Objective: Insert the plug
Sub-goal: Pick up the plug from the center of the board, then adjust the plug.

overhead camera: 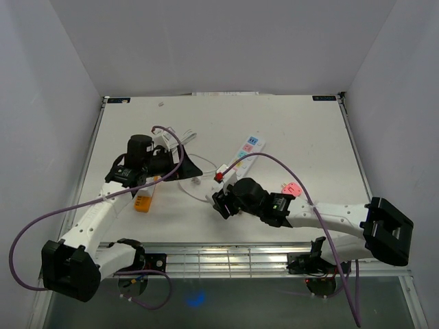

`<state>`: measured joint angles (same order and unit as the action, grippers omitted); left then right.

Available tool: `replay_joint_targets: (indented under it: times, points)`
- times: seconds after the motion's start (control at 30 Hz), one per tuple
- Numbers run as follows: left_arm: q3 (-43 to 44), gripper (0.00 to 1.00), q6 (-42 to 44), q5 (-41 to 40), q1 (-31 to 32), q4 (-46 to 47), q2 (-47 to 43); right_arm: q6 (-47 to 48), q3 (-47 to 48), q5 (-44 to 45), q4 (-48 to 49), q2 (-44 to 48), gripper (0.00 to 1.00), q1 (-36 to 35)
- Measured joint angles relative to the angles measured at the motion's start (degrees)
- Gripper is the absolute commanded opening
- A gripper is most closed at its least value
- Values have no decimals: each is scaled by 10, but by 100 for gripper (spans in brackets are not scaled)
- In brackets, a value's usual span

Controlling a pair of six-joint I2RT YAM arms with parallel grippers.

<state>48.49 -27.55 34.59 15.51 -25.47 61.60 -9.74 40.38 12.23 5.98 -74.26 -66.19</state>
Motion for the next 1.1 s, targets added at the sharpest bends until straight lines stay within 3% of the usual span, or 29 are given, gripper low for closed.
replay_joint_targets:
  times: [0.2,0.73,1.1]
  points:
    - [-1,98,-33,8,40,19,37,28,-2,1,21,17,31,0]
    - [-38,98,-88,65,48,67,118,49,-2,11,32,24,30,0]
    - [-39,84,-111,125,68,113,151,58,-2,11,32,24,29,0]
